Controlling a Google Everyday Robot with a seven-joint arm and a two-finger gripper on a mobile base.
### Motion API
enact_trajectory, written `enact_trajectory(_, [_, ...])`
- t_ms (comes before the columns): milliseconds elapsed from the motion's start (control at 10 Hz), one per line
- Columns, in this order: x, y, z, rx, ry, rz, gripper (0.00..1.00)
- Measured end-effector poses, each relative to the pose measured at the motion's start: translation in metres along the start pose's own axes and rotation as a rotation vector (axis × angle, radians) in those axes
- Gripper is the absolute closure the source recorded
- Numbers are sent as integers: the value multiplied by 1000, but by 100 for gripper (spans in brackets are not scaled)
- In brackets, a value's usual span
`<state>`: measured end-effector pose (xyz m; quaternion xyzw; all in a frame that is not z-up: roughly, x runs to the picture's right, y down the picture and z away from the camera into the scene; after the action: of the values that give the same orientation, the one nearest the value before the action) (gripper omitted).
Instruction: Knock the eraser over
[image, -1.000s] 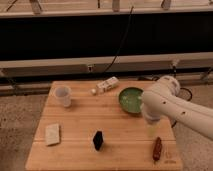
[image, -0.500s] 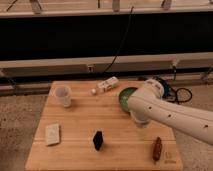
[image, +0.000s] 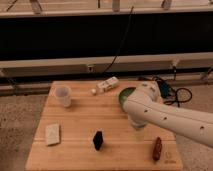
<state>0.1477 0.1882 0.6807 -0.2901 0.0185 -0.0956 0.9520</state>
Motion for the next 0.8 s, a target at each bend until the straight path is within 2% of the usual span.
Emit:
enact_trajectory(100, [-3,0,1,0,-3,-4,44])
enact_trajectory(200, [-12,0,6,0,-7,-13,59])
enact_trajectory(500, [-25,2,7,-5,-16,-30,84])
enact_trajectory(800, [-26,9,18,-15,-30,-49,98])
